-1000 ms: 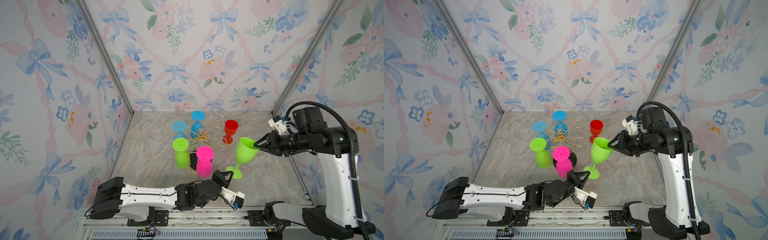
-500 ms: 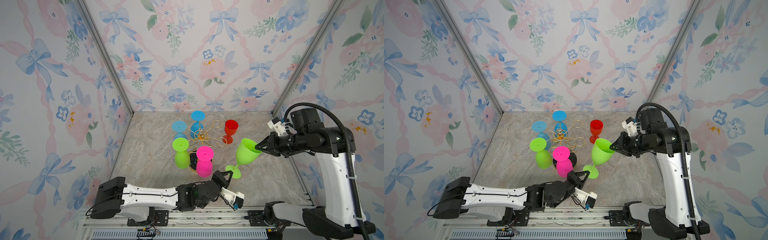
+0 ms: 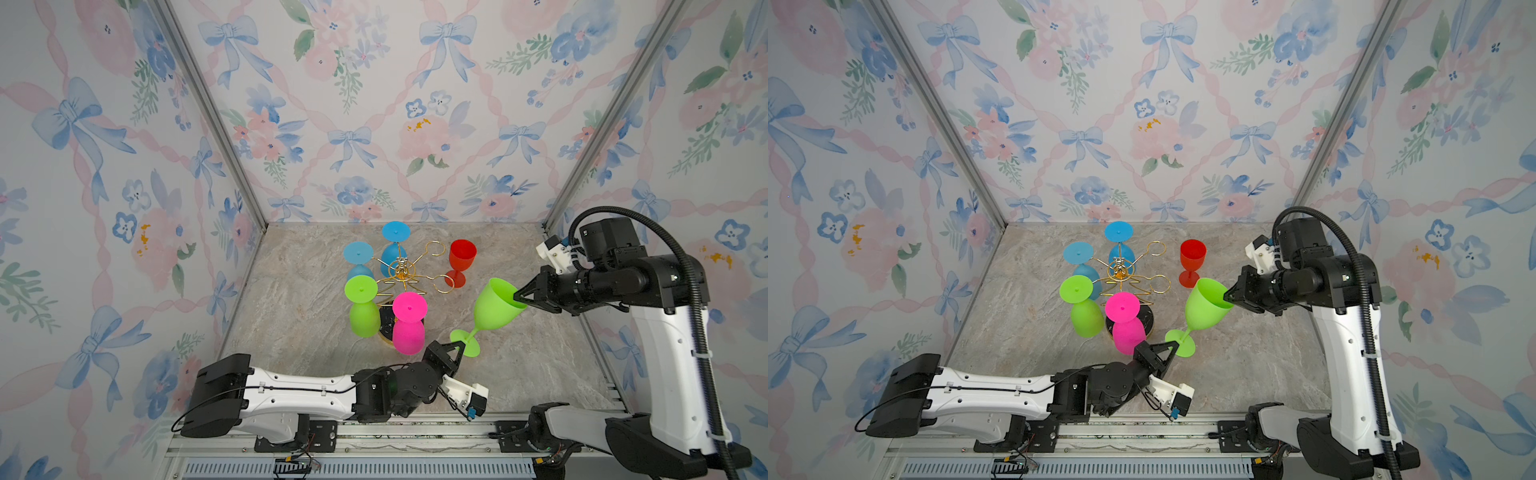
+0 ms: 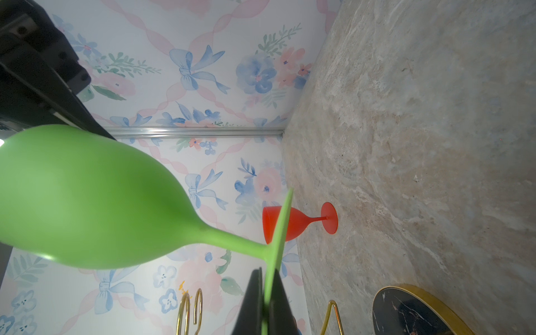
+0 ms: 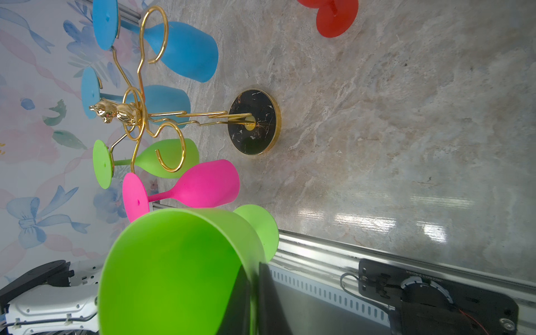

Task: Take the wine glass off the wine glass rack
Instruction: Pick up the wine glass from the wine glass rack.

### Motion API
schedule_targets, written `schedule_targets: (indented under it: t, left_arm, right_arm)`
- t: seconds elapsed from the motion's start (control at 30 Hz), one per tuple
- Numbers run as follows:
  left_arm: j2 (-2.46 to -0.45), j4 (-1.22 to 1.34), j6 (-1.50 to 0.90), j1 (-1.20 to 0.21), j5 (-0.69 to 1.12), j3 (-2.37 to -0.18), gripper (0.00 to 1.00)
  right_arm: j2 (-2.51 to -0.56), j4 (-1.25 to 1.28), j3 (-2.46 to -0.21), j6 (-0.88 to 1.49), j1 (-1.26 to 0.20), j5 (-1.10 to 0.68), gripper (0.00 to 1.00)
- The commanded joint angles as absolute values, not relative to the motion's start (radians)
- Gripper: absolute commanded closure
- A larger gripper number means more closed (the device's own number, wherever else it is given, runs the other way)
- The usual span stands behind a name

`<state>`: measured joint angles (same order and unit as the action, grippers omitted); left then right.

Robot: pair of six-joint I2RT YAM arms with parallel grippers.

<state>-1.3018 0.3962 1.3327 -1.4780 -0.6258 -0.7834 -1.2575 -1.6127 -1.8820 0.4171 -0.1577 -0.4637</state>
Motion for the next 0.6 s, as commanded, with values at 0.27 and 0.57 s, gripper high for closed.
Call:
schedule_targets:
  t: [0.27, 0.57]
  left_arm:
    - [-1.275, 0.451, 1.254, -1.483, -0.571, -0.8, 0.81]
    - [-1.241, 0.449, 1.217, -1.484, -0.527, -0.772, 0.54]
  right_arm:
    - [-1.231, -1.774, -1.865, 0.414, -0.145, -0.496, 1.0]
    - [-1.229, -1.77, -1.875, 0.412, -0.123, -0.475, 1.0]
